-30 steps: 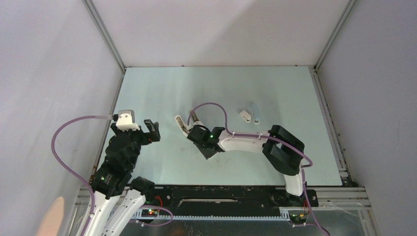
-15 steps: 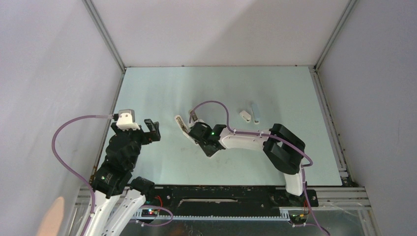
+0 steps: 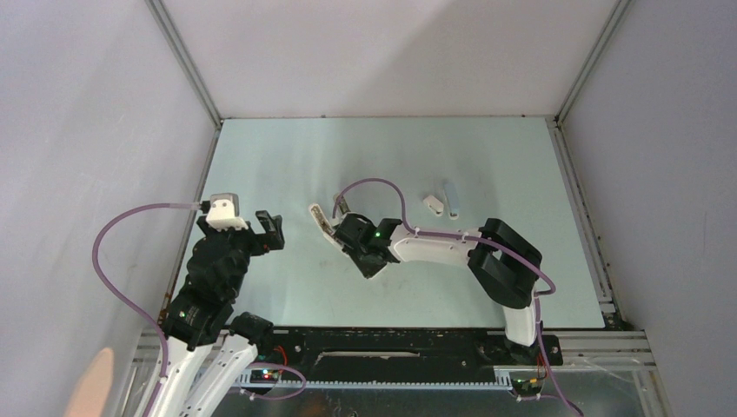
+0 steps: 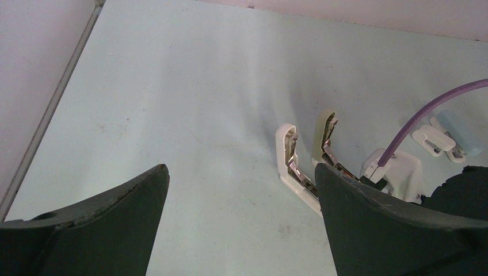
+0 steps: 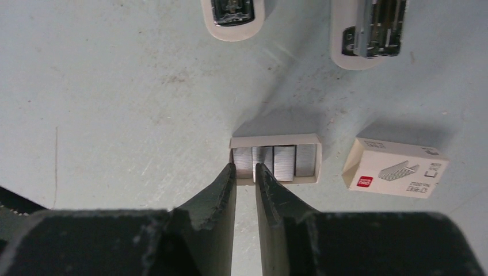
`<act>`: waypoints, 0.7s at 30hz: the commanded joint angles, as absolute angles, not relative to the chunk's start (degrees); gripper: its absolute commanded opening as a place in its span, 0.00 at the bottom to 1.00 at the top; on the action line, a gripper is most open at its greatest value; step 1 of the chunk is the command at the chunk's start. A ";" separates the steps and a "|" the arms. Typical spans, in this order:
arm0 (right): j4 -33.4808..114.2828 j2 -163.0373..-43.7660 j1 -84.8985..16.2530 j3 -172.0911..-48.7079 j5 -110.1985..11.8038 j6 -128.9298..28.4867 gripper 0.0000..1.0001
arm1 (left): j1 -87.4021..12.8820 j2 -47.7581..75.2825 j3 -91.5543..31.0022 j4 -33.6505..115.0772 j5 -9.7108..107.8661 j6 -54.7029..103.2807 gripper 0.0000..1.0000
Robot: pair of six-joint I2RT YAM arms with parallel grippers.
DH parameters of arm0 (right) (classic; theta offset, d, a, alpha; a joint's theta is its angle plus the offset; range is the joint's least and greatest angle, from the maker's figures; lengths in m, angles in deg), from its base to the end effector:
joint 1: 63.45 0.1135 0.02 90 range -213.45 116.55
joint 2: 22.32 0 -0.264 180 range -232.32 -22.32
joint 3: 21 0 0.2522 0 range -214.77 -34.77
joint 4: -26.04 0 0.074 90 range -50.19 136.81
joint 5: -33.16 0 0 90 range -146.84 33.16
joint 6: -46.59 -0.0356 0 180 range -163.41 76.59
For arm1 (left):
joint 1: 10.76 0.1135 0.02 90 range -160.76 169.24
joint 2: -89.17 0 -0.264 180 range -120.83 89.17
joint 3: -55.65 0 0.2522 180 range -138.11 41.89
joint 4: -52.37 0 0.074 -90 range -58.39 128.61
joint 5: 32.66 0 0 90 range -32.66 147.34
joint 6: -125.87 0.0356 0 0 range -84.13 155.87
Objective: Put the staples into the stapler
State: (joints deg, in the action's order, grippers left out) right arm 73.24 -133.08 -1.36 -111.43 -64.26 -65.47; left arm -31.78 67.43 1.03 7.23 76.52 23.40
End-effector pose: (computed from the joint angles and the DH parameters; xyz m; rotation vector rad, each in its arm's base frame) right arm 0.1875 0.3441 0.1717 -0.9098 2.6013 0.2342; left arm 0.0898 -0.0220 0.3253 -0.1077 1.7711 -0.1238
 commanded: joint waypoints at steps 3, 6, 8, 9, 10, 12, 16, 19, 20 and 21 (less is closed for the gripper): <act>73.56 -130.93 -0.53 -112.17 -71.29 -65.65 0.27 | -31.24 67.47 1.38 9.03 75.75 23.83 1.00; 73.26 -131.70 -0.53 -112.15 -71.20 -65.44 0.30 | -31.15 67.49 1.38 9.07 75.73 23.83 1.00; 72.76 -132.27 -0.57 -112.19 -70.56 -65.39 0.30 | -31.15 67.46 1.38 9.07 75.72 23.83 1.00; 72.58 -132.54 -0.55 -112.20 -70.20 -65.38 0.30 | -31.15 67.43 1.38 9.08 75.68 23.83 1.00; 72.39 -132.72 -0.58 -112.20 -69.82 -65.38 0.30 | -31.17 67.38 1.38 9.07 75.66 23.83 1.00; 72.04 -133.18 -0.53 -112.20 -68.96 -65.15 0.30 | -31.15 67.37 1.38 9.03 75.55 23.83 1.00; 71.40 -133.99 -0.67 -112.18 -66.92 -64.85 0.29 | -31.20 67.49 1.44 9.02 75.48 23.83 1.00; 71.04 -134.48 -0.80 -112.20 -65.60 -64.70 0.29 | -31.14 67.47 1.51 9.02 75.46 23.83 1.00; 70.93 -134.55 -0.79 -112.20 -65.36 -64.59 0.29 | -31.14 67.48 1.47 9.05 75.48 23.83 1.00; 70.92 -134.61 -0.78 -112.20 -65.24 -64.53 0.29 | -31.14 67.48 1.46 9.01 75.45 23.83 1.00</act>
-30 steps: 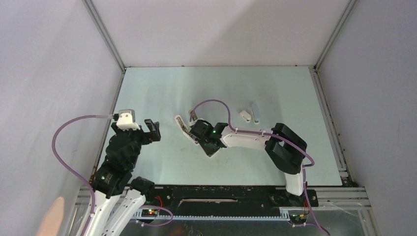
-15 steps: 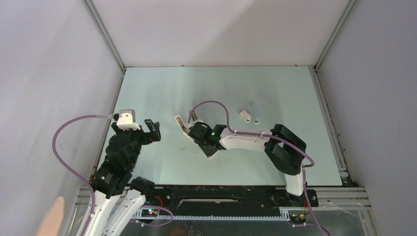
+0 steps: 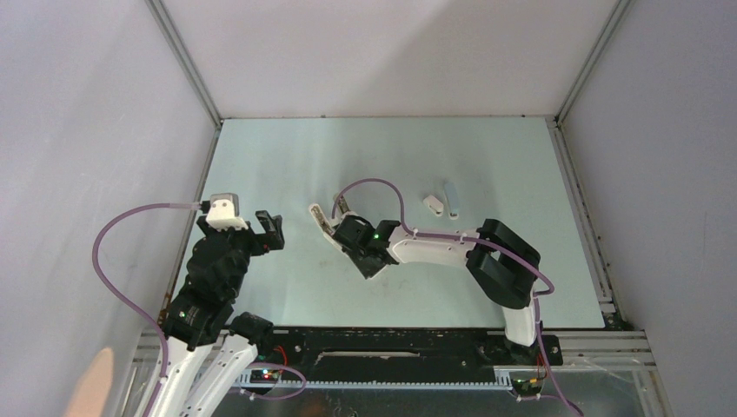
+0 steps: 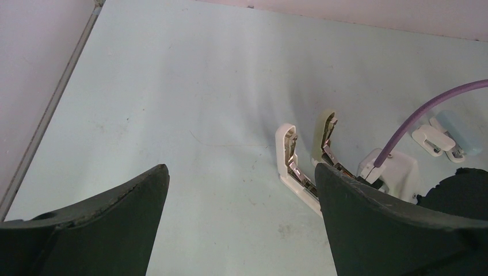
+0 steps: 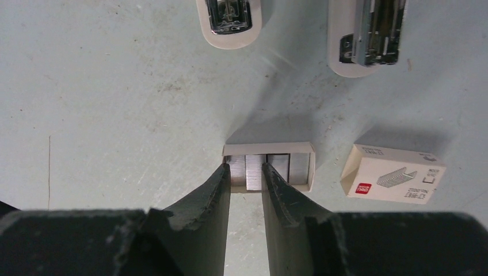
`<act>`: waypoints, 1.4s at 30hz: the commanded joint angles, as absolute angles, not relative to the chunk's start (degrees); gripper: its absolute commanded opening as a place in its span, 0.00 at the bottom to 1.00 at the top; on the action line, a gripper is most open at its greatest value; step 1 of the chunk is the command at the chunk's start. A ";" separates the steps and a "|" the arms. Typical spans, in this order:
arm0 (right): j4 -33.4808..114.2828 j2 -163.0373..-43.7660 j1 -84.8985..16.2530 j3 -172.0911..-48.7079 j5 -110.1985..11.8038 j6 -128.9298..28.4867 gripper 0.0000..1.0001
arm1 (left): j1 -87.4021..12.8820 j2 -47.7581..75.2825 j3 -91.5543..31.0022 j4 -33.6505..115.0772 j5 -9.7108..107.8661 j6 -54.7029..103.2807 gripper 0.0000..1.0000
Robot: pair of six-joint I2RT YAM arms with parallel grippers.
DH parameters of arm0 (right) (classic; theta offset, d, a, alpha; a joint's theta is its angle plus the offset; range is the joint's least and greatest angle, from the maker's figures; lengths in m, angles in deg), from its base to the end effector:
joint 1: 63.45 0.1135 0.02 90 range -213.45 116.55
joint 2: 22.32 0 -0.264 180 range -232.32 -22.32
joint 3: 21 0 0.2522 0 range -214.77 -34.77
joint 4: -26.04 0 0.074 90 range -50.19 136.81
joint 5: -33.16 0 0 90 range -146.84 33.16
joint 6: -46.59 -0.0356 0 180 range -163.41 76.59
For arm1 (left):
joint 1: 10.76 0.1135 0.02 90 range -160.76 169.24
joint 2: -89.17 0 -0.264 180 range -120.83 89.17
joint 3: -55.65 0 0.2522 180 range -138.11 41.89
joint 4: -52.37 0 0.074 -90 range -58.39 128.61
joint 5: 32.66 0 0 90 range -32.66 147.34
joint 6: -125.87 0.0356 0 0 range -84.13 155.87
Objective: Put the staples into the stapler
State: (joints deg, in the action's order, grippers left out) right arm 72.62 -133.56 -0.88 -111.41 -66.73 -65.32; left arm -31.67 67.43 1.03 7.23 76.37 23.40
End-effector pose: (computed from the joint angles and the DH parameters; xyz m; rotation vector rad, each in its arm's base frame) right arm 0.1866 0.3462 0.1692 -0.9039 2.5755 0.1916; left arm 0.0899 -0.0219 0.3253 -0.1075 1.7713 -0.1248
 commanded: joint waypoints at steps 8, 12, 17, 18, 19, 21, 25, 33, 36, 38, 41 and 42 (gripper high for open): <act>70.59 -133.73 -0.63 -111.96 -60.79 -63.20 0.25 | -31.06 67.46 1.46 9.14 75.08 23.91 1.00; 68.72 -131.16 -0.68 -110.42 -58.33 -62.74 0.19 | -31.07 67.55 1.46 9.10 74.97 23.92 1.00; 68.73 -129.80 -0.61 -110.08 -59.08 -62.29 0.13 | -31.06 67.46 1.46 9.19 74.90 23.92 1.00; 68.73 -129.79 -0.65 -110.02 -58.90 -62.16 0.11 | -31.06 67.46 1.46 9.21 74.78 23.92 1.00; 68.72 -129.75 -0.64 -110.08 -58.86 -62.12 0.11 | -31.06 67.46 1.46 9.18 74.76 23.92 1.00; 68.85 -129.89 -0.49 -110.17 -59.91 -62.35 0.11 | -31.06 67.53 1.49 9.20 74.83 23.92 1.00; 69.64 -129.36 0.16 -110.12 -64.57 -63.05 0.17 | -31.06 67.37 1.47 9.30 74.76 23.92 1.00; 70.30 -130.87 0.16 -110.17 -66.11 -63.94 0.33 | -31.03 67.12 1.55 9.36 74.37 23.92 1.00; 70.26 -131.67 0.16 -110.17 -65.39 -64.20 0.35 | -30.99 67.02 1.55 9.41 74.33 23.92 1.00; 70.30 -132.11 0.14 -110.16 -65.28 -64.36 0.38 | -31.03 67.02 1.55 9.51 74.25 23.92 1.00; 70.17 -132.89 0.14 -110.17 -64.75 -64.41 0.39 | -30.98 67.02 1.55 9.43 74.30 23.92 1.00; 70.14 -133.12 0.12 -110.16 -64.56 -64.41 0.40 | -30.98 67.10 1.55 9.45 74.28 23.92 1.00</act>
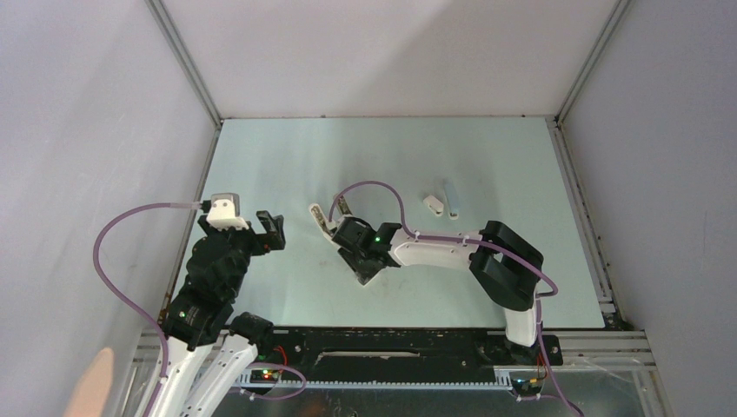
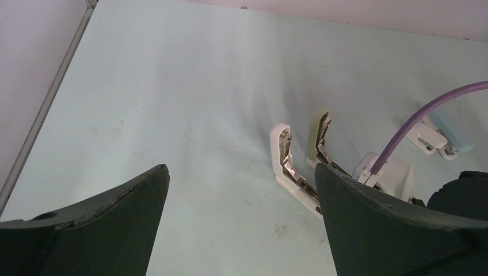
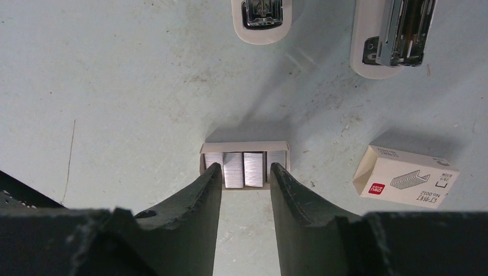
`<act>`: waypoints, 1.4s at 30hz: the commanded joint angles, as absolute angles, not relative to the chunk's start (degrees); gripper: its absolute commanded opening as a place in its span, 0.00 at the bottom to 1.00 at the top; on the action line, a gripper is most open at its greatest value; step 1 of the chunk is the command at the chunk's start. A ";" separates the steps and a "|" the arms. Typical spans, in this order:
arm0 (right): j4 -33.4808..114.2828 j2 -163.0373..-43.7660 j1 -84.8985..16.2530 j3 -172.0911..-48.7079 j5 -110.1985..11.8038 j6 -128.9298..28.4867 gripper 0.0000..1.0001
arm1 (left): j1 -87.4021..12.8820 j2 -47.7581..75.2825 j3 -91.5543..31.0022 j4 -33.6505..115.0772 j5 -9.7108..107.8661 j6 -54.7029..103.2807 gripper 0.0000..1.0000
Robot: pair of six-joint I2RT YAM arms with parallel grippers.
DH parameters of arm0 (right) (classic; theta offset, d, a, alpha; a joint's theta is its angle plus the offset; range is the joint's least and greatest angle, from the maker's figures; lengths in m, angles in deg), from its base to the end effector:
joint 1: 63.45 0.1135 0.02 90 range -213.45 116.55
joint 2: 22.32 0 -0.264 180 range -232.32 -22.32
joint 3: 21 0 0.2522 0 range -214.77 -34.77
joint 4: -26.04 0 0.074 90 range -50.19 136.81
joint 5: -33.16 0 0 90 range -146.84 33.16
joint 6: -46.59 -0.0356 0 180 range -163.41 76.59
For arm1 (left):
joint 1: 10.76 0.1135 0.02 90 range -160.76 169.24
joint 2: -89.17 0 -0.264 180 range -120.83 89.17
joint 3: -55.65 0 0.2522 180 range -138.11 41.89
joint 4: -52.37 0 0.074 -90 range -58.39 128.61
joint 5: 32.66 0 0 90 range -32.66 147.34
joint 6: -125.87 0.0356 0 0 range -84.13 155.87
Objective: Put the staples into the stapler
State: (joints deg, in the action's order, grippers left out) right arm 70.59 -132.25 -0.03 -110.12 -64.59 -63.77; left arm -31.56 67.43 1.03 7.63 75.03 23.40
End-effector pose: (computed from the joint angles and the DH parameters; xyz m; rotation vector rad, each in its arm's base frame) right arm 0.1794 0.3478 0.1728 -0.9611 2.5459 0.2596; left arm 0.0900 -0.0226 0.3260 -0.0937 1.7677 -0.1463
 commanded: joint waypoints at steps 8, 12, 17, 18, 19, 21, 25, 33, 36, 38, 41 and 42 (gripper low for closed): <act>70.02 -134.54 0.18 -110.17 -64.10 -64.40 0.40 | -30.98 67.20 1.55 9.35 74.42 23.97 1.00; 70.60 -134.03 0.59 -110.17 -65.36 -64.21 0.36 | -30.98 67.20 1.55 9.34 74.43 23.92 1.00; 72.90 -132.72 1.93 -111.20 -69.71 -63.82 0.28 | -30.91 67.24 1.55 9.41 74.42 23.91 1.00; 73.51 -132.66 2.35 -111.64 -71.00 -63.69 0.27 | -30.93 67.25 1.55 9.31 74.43 23.92 1.00; 74.08 -132.63 2.93 -112.22 -72.11 -63.48 0.27 | -30.90 67.20 1.55 9.35 74.39 23.96 1.00; 74.99 -132.71 3.68 -113.23 -74.08 -63.24 0.27 | -30.89 67.21 1.55 9.36 74.50 23.91 1.00; 76.28 -132.77 4.57 -114.37 -76.97 -63.27 0.29 | -30.82 67.22 1.57 9.26 74.48 23.92 1.00; 77.40 -132.54 4.35 -114.42 -76.95 -63.60 0.38 | -30.80 67.29 1.62 9.27 74.50 23.92 1.00; 76.90 -131.56 3.99 -114.39 -75.66 -63.68 0.37 | -30.80 67.37 1.64 9.29 74.54 23.92 1.00; 76.29 -130.84 3.68 -114.24 -75.24 -63.77 0.35 | -30.80 67.44 1.64 9.21 74.50 23.92 1.00; 75.91 -130.99 2.71 -114.20 -74.61 -63.93 0.33 | -30.83 67.54 1.64 9.25 74.51 23.92 1.00; 75.93 -131.16 2.50 -114.22 -74.34 -63.95 0.33 | -30.80 67.57 1.64 9.25 74.53 23.92 1.00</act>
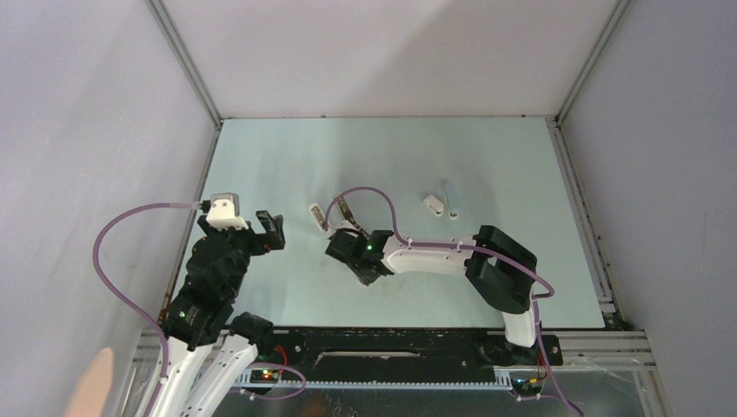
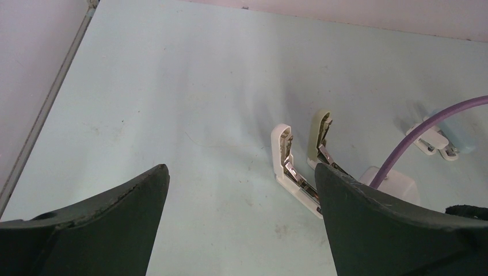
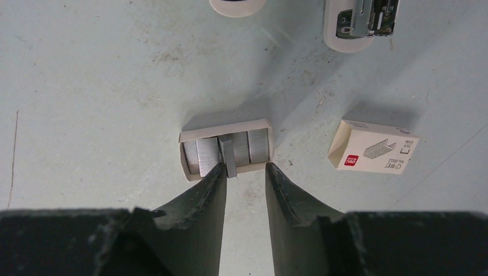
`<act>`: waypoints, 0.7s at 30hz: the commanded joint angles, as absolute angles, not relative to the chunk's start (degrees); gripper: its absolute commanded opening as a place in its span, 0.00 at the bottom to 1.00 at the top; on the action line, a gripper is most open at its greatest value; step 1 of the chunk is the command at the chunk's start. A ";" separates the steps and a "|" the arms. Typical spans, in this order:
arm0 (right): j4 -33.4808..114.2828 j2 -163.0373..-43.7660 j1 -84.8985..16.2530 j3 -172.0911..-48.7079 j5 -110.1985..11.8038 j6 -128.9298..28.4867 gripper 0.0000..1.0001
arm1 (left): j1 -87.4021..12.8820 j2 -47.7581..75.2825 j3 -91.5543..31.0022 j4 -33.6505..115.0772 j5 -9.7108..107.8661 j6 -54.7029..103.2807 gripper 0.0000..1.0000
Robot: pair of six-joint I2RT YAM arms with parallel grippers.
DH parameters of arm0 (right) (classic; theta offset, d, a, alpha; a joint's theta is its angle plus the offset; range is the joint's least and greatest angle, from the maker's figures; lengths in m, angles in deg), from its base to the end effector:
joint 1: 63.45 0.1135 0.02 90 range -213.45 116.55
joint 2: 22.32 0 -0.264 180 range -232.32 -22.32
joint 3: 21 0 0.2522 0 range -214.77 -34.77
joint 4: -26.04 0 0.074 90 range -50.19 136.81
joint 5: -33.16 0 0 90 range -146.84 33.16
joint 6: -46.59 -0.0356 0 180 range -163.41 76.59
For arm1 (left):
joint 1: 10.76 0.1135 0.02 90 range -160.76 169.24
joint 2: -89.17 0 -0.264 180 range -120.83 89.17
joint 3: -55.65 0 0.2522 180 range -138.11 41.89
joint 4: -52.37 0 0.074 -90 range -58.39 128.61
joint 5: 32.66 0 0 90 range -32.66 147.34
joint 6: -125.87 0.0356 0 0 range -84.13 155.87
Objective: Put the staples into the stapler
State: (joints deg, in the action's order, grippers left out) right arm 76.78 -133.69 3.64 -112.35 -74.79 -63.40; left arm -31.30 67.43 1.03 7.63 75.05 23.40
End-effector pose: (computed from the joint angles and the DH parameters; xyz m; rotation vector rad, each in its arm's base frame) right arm 0.1614 0.3538 0.1712 -1.0071 2.4905 0.0061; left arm 0.0901 -0.0222 0.3260 -0.0980 1.7673 -0.1427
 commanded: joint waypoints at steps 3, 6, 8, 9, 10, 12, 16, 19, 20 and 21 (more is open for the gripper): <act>75.40 -131.40 2.13 -113.93 -72.82 -63.72 0.31 | -30.84 67.55 1.64 9.29 74.44 23.92 1.00; 74.00 -131.25 1.88 -113.23 -71.15 -63.63 0.31 | -30.80 67.55 1.64 9.32 74.34 23.92 1.00; 73.26 -131.39 1.47 -112.76 -70.35 -63.83 0.31 | -30.80 67.55 1.64 9.34 74.30 23.97 1.00; 73.13 -131.65 1.26 -112.67 -70.14 -63.94 0.31 | -30.80 67.59 1.64 9.33 74.32 23.92 1.00; 73.07 -131.81 0.98 -112.62 -70.20 -63.96 0.31 | -30.80 67.48 1.64 9.33 74.35 23.92 1.00; 73.03 -132.29 0.76 -112.57 -70.23 -63.85 0.31 | -30.80 67.46 1.64 9.26 74.33 23.95 1.00; 72.74 -132.62 0.59 -112.48 -69.31 -63.29 0.31 | -30.80 67.40 1.64 9.36 74.24 24.00 1.00; 72.46 -132.62 0.49 -112.44 -68.96 -63.25 0.31 | -30.80 67.39 1.64 9.35 74.25 24.00 1.00; 72.46 -132.71 0.42 -112.45 -68.94 -63.29 0.31 | -30.78 67.39 1.64 9.40 74.22 24.00 1.00; 72.39 -132.91 0.33 -112.43 -69.00 -63.46 0.30 | -30.82 67.38 1.64 9.39 74.23 24.00 1.00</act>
State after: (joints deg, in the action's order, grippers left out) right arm 74.18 -133.63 0.76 -112.28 -69.50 -63.44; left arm -31.30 67.43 1.08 7.63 75.03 23.40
